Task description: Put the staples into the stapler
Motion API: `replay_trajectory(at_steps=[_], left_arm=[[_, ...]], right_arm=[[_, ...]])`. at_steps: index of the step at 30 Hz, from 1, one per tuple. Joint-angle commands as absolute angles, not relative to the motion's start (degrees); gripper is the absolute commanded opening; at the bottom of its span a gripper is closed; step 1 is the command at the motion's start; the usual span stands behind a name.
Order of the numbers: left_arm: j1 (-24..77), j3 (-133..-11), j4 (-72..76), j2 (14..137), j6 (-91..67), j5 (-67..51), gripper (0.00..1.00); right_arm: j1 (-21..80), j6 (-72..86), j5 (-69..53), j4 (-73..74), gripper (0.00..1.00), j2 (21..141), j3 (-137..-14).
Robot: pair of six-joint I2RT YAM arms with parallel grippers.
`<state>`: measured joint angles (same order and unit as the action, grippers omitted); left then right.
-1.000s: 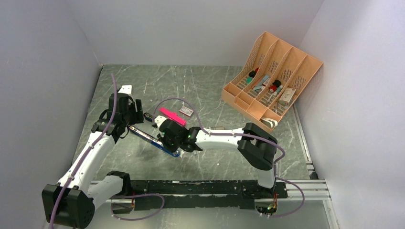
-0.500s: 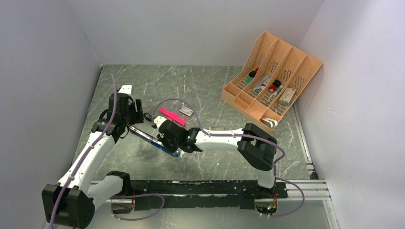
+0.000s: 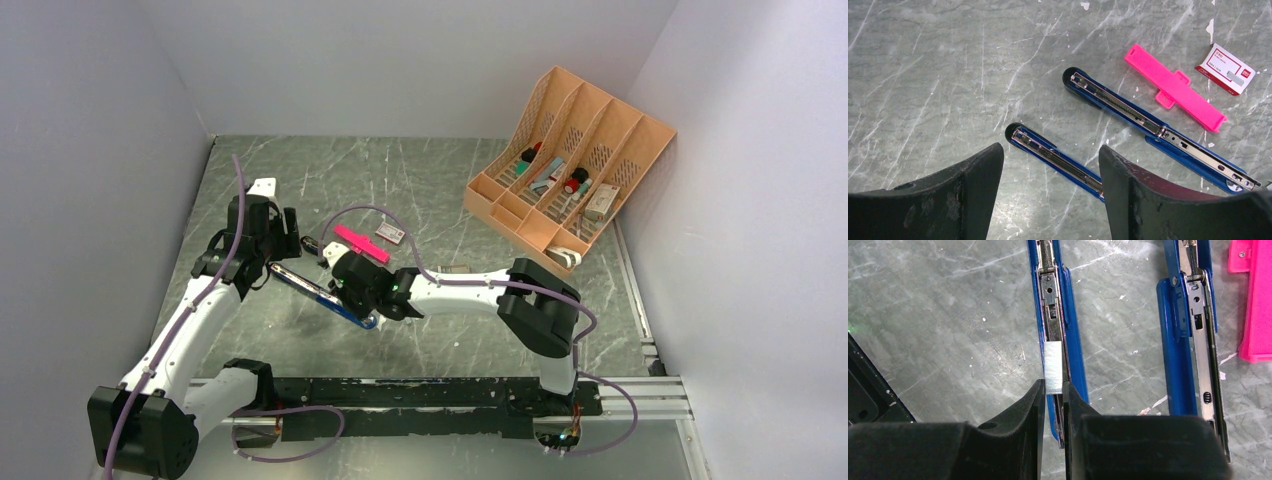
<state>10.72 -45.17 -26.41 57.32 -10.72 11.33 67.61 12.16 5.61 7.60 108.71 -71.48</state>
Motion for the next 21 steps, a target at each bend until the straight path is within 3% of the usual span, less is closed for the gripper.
replay_trajectory(at_steps=[1, 21], left_arm=[[11.2, -45.2, -24.9, 56.3, -10.2, 10.8, 0.74], [11.2, -45.1, -24.9, 56.3, -10.2, 10.8, 0.74]], right_arm=[[68.0, 11.9, 5.9, 7.2, 0.09, 108.3, -72.2], [68.0, 12.0, 6.8, 10.8, 0.09, 110.6, -74.3]])
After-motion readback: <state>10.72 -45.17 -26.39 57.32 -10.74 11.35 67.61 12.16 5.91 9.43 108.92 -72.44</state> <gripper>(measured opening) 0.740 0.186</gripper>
